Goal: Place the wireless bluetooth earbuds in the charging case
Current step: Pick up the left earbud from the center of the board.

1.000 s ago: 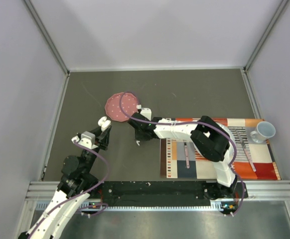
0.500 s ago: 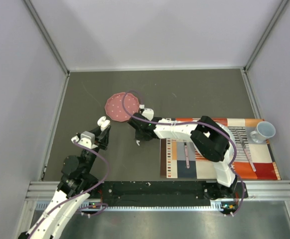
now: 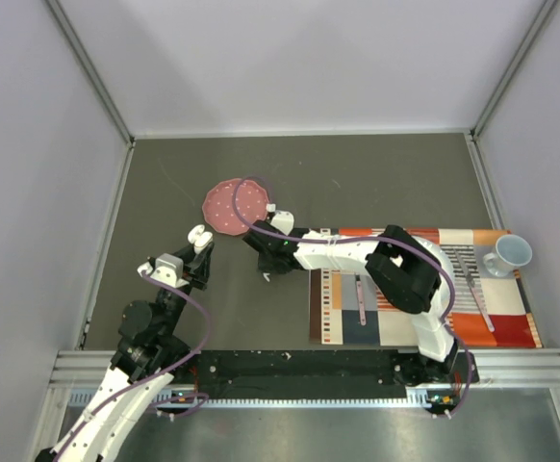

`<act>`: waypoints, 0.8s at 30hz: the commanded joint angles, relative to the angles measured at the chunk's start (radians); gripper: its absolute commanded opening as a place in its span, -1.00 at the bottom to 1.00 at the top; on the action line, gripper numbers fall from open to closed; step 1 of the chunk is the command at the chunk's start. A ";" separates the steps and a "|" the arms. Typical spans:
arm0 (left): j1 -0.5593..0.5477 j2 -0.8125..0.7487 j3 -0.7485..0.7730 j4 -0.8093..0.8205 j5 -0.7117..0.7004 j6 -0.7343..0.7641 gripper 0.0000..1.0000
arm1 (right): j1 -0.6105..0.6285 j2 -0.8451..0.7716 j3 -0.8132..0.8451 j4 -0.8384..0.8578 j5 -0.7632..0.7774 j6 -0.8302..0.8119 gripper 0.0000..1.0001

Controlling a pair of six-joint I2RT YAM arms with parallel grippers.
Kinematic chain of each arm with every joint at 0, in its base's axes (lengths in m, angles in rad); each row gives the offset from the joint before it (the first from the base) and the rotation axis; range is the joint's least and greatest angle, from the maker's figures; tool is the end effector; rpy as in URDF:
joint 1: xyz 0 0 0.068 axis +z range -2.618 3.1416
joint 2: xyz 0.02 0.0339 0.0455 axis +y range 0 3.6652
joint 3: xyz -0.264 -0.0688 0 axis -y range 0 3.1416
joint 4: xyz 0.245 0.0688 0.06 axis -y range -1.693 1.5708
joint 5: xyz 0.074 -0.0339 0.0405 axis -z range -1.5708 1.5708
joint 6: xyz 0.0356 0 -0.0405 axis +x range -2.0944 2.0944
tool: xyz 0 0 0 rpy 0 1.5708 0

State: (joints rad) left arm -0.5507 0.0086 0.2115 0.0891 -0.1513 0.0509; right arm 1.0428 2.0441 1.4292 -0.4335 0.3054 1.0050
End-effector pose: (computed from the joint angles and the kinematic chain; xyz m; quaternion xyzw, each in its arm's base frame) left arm 0.0782 -0.0417 0.2553 0.1184 0.5863 -0.1542 0.7865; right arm 0.2253 0.3651 0.1626 0.0212 0.9554 0.1416 0.2582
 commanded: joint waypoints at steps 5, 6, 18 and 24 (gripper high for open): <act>-0.002 -0.173 0.015 0.028 -0.014 -0.011 -1.00 | 0.026 0.018 -0.007 -0.037 -0.022 -0.003 -0.35; -0.002 -0.173 0.016 0.026 -0.016 -0.011 -1.00 | 0.028 0.016 -0.009 -0.039 -0.022 -0.003 -0.35; -0.002 -0.173 0.012 0.027 -0.014 -0.013 -1.00 | 0.039 0.008 -0.016 -0.054 0.001 -0.005 -0.35; -0.002 -0.173 0.014 0.026 -0.016 -0.014 -1.00 | 0.042 0.005 -0.018 -0.070 0.024 -0.008 -0.35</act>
State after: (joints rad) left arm -0.5507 0.0086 0.2115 0.0891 -0.1516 0.0498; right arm 1.0595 2.0441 1.4284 -0.4355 0.3252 1.0050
